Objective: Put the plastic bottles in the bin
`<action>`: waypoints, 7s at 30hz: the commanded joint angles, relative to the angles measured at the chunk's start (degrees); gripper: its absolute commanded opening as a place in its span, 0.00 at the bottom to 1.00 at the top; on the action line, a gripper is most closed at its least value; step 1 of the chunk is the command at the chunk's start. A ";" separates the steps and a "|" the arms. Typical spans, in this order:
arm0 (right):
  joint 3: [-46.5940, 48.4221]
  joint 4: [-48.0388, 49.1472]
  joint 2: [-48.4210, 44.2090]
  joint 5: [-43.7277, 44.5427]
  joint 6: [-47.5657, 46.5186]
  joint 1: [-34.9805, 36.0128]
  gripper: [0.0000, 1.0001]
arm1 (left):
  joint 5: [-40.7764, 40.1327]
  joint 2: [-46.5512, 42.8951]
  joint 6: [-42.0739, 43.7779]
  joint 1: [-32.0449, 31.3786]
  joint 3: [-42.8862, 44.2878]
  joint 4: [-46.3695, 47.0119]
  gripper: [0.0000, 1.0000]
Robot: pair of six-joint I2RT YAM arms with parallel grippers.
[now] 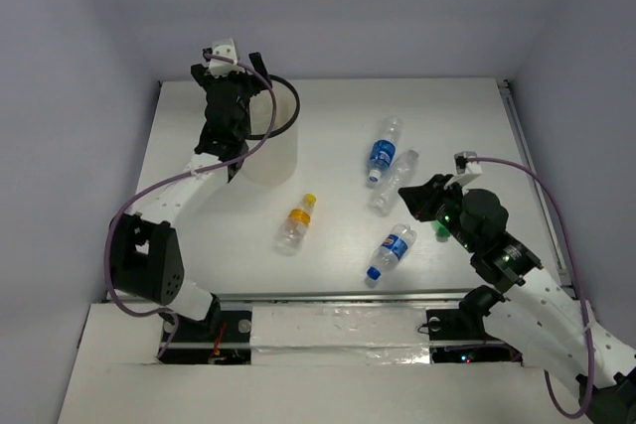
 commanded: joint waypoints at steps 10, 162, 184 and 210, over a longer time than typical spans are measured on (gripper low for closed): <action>0.56 0.12 6.79 4.43 1.76 0.43 0.09 | 8.11 -21.31 -6.45 -11.92 7.68 -20.32 0.74; 14.35 8.57 0.29 15.69 -12.74 7.99 0.86 | 0.90 27.43 -10.14 -54.74 6.09 -29.32 0.46; 14.79 4.26 -4.11 17.36 -11.95 7.99 0.87 | 5.21 28.13 -12.08 -54.74 7.06 -29.23 0.50; 7.15 8.02 -6.76 13.50 -6.24 7.99 0.09 | 2.57 -8.43 -16.12 -26.01 7.05 -8.60 0.32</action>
